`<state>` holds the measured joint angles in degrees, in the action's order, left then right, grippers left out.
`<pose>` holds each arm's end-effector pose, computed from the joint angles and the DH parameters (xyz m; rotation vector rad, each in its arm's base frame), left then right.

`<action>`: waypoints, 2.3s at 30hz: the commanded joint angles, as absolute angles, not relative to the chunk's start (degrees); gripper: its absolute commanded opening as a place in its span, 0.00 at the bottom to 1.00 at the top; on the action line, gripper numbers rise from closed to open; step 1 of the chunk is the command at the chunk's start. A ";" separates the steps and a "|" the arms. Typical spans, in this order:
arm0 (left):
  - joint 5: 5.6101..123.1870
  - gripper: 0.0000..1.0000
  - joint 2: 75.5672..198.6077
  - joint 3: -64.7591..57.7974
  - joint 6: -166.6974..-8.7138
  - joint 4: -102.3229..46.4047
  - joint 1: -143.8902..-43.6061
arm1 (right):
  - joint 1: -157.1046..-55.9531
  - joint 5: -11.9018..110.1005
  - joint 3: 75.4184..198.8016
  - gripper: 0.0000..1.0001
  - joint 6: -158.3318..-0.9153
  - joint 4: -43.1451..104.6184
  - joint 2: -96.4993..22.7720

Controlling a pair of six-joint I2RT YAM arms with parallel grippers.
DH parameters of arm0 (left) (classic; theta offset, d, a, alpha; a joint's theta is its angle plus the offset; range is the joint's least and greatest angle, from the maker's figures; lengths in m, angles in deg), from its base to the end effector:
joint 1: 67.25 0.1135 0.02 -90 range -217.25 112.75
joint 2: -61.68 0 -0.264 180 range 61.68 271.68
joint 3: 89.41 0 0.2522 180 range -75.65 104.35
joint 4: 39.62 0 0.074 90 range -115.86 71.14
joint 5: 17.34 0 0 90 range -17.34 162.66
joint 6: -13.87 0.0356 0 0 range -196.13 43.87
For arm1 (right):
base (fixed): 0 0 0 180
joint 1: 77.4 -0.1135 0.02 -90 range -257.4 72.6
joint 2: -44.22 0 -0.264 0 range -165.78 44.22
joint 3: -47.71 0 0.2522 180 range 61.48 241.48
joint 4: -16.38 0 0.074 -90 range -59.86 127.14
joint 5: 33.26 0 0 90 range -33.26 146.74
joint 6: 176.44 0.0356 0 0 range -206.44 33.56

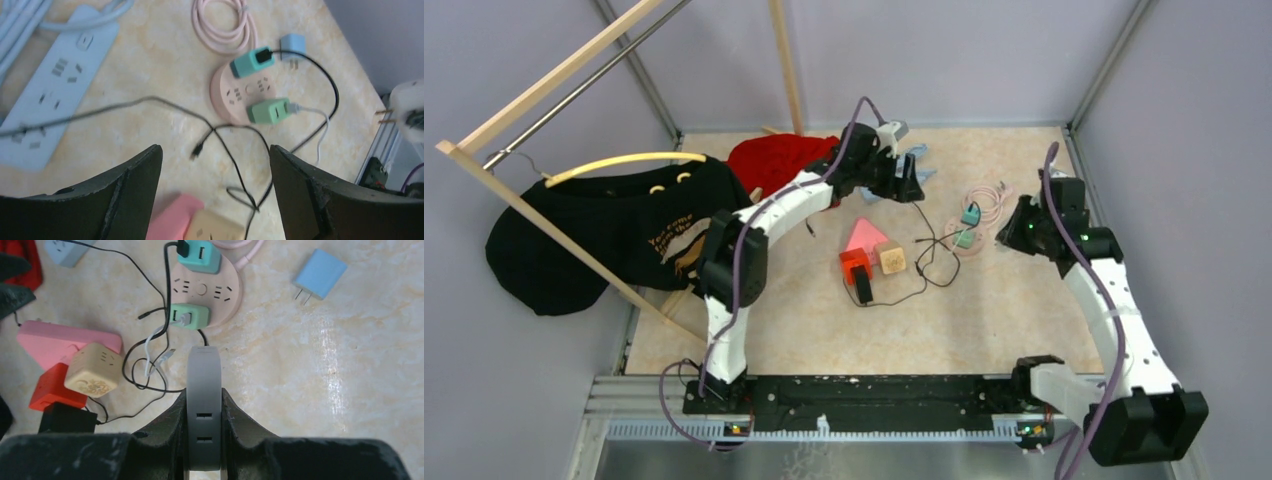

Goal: Insert the plug
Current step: Pick up the socket from the center of the board.

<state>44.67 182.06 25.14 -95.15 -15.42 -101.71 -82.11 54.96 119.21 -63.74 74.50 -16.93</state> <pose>0.3993 -0.2943 0.2629 0.6059 2.1267 -1.0554 0.2135 0.0187 0.3089 0.3640 2.3927 0.2580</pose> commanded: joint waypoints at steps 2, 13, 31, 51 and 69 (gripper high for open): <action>53.23 0.85 165.51 11.22 -87.09 -4.94 -102.36 | -82.30 53.05 120.49 0.00 -62.32 75.26 -8.66; 56.78 0.92 164.21 10.80 -66.37 4.35 -102.06 | -87.97 44.77 120.14 0.00 -62.72 71.70 -1.86; 26.89 0.92 185.99 31.87 -54.59 24.76 -91.18 | -88.04 40.57 118.71 0.00 -64.25 68.68 -2.76; 31.43 0.00 162.18 -7.18 -112.09 -31.63 -87.84 | -91.25 35.73 112.31 0.00 -59.54 59.37 -4.86; 71.73 0.00 144.38 -38.12 -146.35 -56.66 -91.33 | -108.40 36.50 82.91 0.00 -44.91 13.02 -6.67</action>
<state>64.23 149.08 -39.09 -134.17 -49.95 -90.78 -105.65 34.63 85.44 -46.60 33.56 -3.68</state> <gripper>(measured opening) 0.573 0.191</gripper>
